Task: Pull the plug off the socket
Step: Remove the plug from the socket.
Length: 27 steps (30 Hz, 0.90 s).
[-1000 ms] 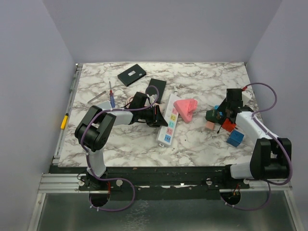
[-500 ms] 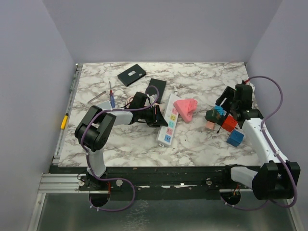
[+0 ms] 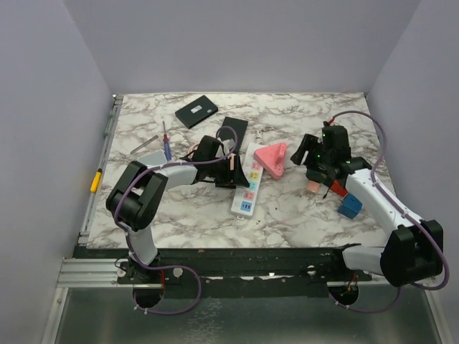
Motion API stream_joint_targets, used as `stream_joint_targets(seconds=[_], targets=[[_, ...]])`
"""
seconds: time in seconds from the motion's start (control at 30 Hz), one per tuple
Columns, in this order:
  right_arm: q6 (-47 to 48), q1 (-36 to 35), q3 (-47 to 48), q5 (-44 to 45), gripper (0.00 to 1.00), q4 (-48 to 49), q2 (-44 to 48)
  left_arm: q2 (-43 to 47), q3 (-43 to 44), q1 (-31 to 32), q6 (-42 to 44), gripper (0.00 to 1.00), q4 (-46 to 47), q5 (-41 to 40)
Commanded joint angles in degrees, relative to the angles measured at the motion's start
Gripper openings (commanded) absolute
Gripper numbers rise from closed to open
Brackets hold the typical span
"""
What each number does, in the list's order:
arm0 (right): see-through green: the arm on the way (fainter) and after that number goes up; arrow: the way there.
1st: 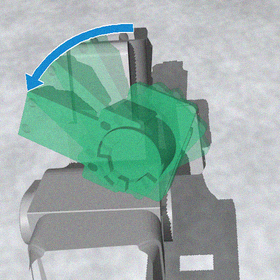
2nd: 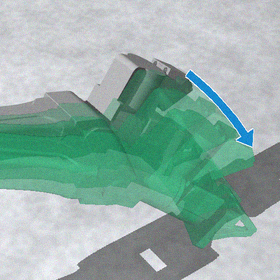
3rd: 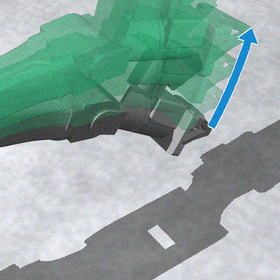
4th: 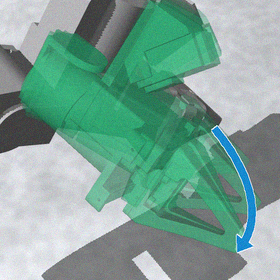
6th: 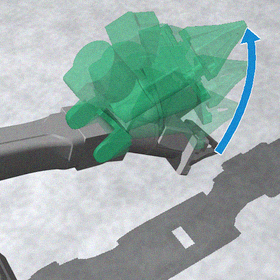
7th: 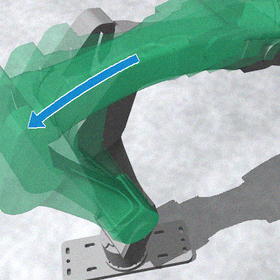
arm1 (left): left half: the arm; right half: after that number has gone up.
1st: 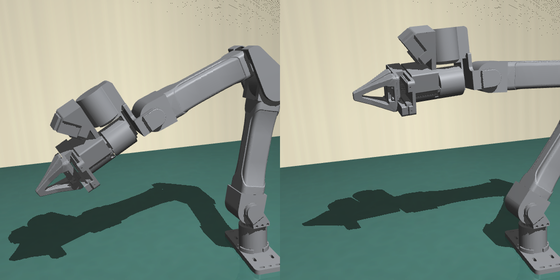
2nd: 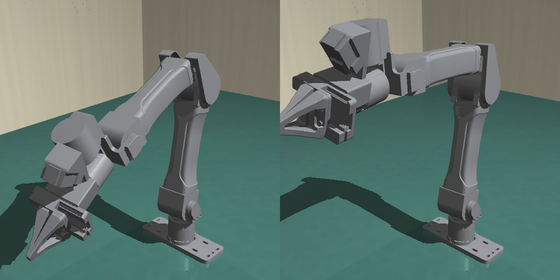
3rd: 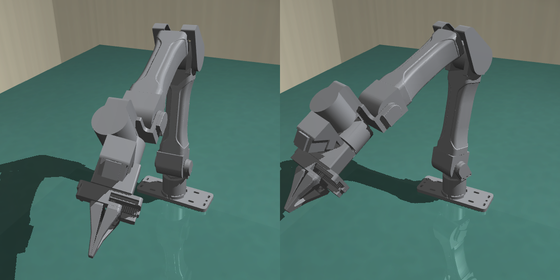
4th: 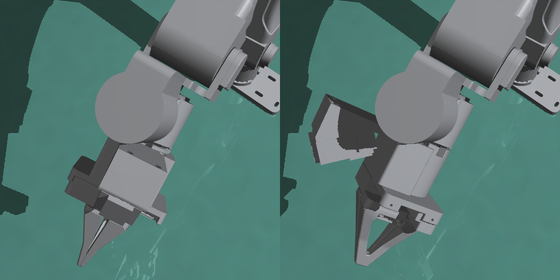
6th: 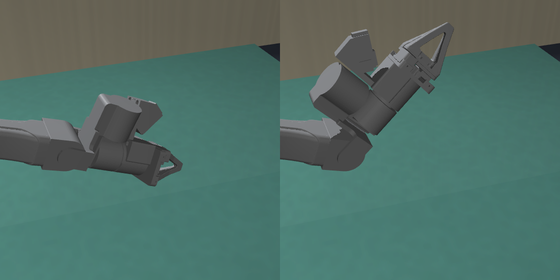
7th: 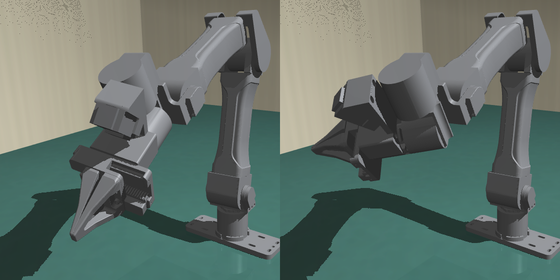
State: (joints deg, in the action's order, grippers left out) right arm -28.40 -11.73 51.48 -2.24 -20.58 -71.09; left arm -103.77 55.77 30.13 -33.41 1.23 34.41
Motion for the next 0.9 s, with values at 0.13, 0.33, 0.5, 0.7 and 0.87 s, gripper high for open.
stream_joint_targets(seconds=[0.13,0.33,0.5,0.7,0.87], targets=[[-4.1,-9.1,4.6,11.8,0.68,0.6,-6.0,4.5,1.8,0.1,4.9,0.72,-5.2,-6.7],[-5.7,-14.4,7.4,18.1,0.66,0.9,-10.1,4.9,2.0,0.1,5.0,0.72,-5.7,-7.0],[-7.3,-17.1,8.5,22.1,0.64,2.3,-13.6,5.3,1.9,0.2,5.1,0.72,-5.8,-7.1],[-8.3,-18.8,11.1,26.9,0.63,1.9,-17.7,5.8,1.8,0.0,5.2,0.72,-5.9,-7.2],[-7.9,-19.3,11.9,29.1,0.6,2.5,-20.4,5.9,1.8,0.0,5.2,0.72,-6.0,-7.1]])
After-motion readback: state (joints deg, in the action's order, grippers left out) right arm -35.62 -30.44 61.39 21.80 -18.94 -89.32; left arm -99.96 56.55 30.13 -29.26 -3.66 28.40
